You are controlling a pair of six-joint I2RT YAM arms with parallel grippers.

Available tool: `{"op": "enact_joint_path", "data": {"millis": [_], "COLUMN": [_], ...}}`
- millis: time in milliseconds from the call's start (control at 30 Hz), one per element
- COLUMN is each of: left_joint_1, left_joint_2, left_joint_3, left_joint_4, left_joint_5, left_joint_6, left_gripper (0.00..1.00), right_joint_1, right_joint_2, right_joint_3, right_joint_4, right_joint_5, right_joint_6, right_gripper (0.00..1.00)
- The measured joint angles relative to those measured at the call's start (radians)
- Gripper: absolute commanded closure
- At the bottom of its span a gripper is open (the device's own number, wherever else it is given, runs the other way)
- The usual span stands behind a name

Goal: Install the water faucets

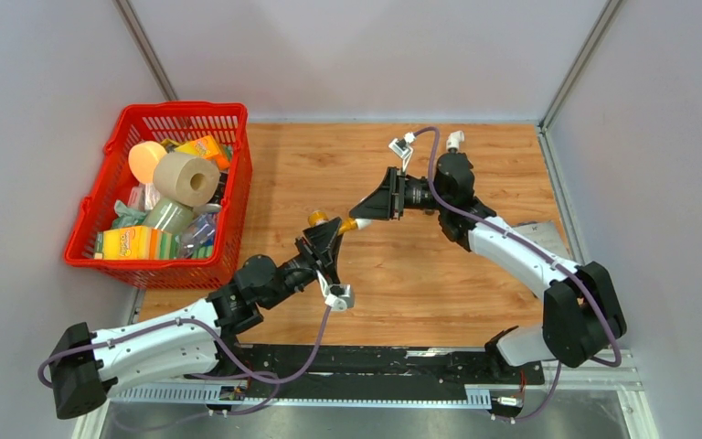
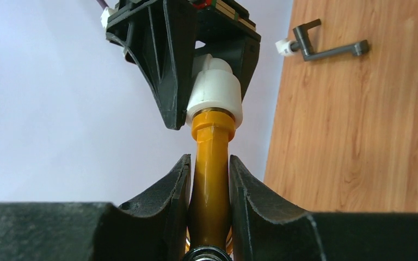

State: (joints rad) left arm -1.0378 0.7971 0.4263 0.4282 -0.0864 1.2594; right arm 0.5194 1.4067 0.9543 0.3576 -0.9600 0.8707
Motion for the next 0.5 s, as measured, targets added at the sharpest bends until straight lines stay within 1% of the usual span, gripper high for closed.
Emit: {"op": "enact_joint_path", "data": {"millis": [67, 133, 267, 300, 367, 400, 467, 500], "left_joint_1": [-0.002, -0.003, 0.012, 0.029, 0.066, 0.085, 0.127, 0.147], "left_joint_2": [0.0, -0.001, 0.01, 0.009, 0.007, 0.005, -0.003, -0.007], "left_joint_3": [0.001, 0.019, 0.131, 0.163, 0.211, 0.229, 0.251, 0.257], "left_joint_4": [0.011, -0.011, -0.156, -0.201, -0.274, -0.306, -0.362, -0.39], "left_joint_5": [-0.01, -0.015, -0.023, -0.024, -0.016, -0.006, 0.026, 0.048], "left_joint_6": [0.001, -0.033, -0.188, -0.235, -0.318, -0.363, -0.454, -0.497], "left_gripper": [1.0, 1.0, 1.0, 1.0, 1.0, 1.0, 1.0, 1.0], "right_joint_1": [-0.002, -0.011, -0.051, -0.077, -0.129, -0.151, -0.188, -0.198], "right_joint_2": [-0.002, -0.006, -0.046, -0.067, -0.109, -0.13, -0.167, -0.184], "right_joint_3": [0.0, 0.0, 0.0, 0.0, 0.003, 0.007, 0.017, 0.02], "right_joint_4": [0.024, 0.036, 0.043, 0.044, 0.045, 0.045, 0.045, 0.044], "right_joint_5": [0.006, 0.008, 0.003, 0.002, -0.002, -0.004, -0.003, -0.003], "right_joint_6": [0.003, -0.003, -0.066, -0.093, -0.145, -0.174, -0.233, -0.261], "right_gripper": [0.54, 0.47, 0.36, 0.35, 0.28, 0.23, 0.2, 0.16]}}
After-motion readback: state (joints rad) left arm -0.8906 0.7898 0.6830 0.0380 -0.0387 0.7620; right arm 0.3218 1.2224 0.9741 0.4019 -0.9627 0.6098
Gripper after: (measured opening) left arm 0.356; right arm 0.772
